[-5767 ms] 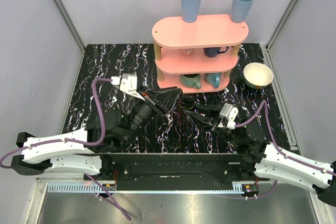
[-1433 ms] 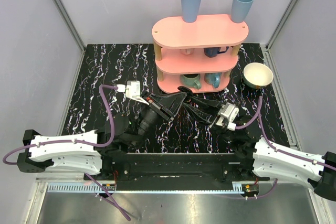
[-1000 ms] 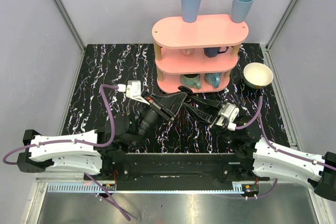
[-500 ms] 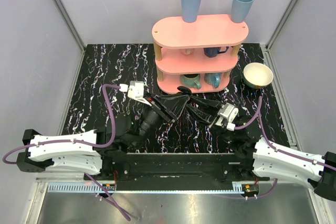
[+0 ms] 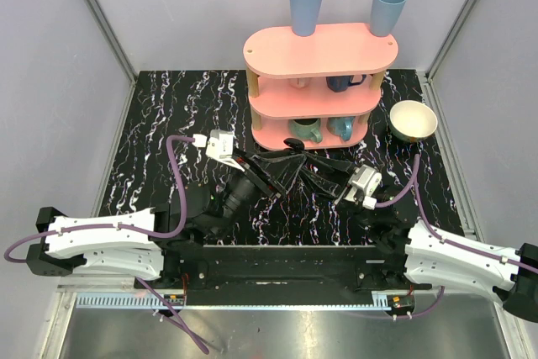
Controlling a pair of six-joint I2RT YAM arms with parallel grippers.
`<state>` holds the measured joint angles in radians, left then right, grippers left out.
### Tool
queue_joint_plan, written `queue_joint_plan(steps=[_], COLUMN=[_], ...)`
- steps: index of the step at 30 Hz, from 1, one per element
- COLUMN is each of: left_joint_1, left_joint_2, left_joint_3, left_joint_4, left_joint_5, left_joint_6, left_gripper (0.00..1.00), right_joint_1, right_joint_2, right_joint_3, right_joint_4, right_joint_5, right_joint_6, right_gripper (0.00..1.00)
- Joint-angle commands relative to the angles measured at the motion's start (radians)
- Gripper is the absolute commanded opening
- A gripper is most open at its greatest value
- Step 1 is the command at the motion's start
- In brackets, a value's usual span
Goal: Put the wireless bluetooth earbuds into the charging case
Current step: Insert the right earbud into the right side groove of the charging case.
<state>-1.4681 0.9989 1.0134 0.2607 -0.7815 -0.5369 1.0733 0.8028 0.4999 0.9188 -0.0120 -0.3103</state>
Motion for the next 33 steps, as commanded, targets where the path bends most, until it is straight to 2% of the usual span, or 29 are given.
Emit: queue_joint_plan(steps=[1,8,15,18,22,29,33], left_joint_1=[0.005,0.003,0.003,0.003,0.005,0.021,0.037], left_joint_2=[-0.012,-0.029,-0.043,-0.066,-0.106,-0.120,-0.124], left_joint_3=[0.031,0.040,0.056,0.057,0.065,0.128,0.142], left_joint_4=[0.015,0.047,0.054,0.061,0.072,-0.098,-0.161], left_joint_5=[-0.009,0.008,-0.008,-0.068,-0.119,-0.151,-0.154], left_joint_6=[0.078,0.138,0.187,0.230,0.339,0.337,0.322], left_gripper=[0.54,0.63,0.66,0.70,0.80,0.99,0.99], right_joint_1=[0.005,0.005,0.005,0.005,0.004,0.005,0.005], right_joint_2=[-0.020,-0.037,-0.045,-0.050,-0.070,-0.088,-0.089], right_joint_3=[0.020,0.008,0.008,0.003,-0.008,-0.020,-0.027], right_joint_4=[0.120,0.109,0.111,0.107,0.092,0.060,0.052], right_joint_5=[-0.019,-0.006,-0.006,-0.005,0.001,-0.014,-0.029], right_joint_6=[-0.006,-0.007,-0.004,-0.001,0.008,0.027,0.042], right_gripper=[0.00,0.00,0.00,0.00,0.00,0.00,0.00])
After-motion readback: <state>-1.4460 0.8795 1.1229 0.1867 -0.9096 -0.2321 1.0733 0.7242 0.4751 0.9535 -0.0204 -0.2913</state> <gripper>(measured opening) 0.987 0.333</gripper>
